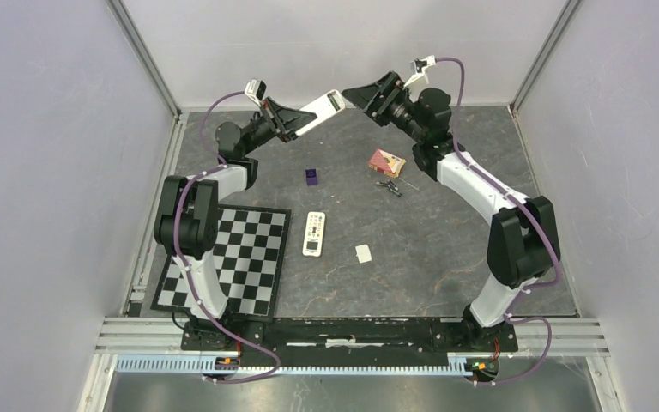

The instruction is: Load the batteries into the remote control

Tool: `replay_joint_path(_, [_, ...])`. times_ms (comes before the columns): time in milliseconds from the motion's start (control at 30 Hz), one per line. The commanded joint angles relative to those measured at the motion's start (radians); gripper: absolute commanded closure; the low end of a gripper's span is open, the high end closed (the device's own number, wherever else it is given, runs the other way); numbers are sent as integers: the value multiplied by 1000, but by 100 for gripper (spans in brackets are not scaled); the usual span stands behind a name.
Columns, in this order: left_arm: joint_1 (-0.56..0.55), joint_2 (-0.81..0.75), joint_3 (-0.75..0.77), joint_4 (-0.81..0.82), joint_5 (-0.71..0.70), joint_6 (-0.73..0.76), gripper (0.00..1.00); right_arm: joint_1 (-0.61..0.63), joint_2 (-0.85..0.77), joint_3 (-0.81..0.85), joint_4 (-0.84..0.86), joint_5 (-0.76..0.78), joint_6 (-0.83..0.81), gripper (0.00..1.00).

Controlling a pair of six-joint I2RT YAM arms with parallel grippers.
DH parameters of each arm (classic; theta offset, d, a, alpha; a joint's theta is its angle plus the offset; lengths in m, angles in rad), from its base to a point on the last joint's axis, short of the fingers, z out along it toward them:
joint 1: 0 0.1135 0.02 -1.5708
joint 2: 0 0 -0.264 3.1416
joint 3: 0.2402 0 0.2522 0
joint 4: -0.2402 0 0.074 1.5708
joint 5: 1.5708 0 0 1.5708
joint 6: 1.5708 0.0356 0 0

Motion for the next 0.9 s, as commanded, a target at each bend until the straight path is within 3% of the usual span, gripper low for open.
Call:
replay_joint_path(0, [-3,-60,-29,102,36,-35,98,-4,-63,-5,54,-72,-38,17])
replay_joint_path(167, [-7,-118,-90,96,66,2,98,-2,-109,-17,50,-150,-145,15])
replay_joint_path(367, [-20,-235,-201,67,87,72,98,10,-205,-159,32,-168,-257,14])
replay_joint_path(700, [-137,-410,-220,-382,87,424,98,91,-342,-253,29,-179,-340,10])
replay_joint_path(867, [-146,-408,-230,-295,88,366,98,89,-396,-288,29,-157,-338,13])
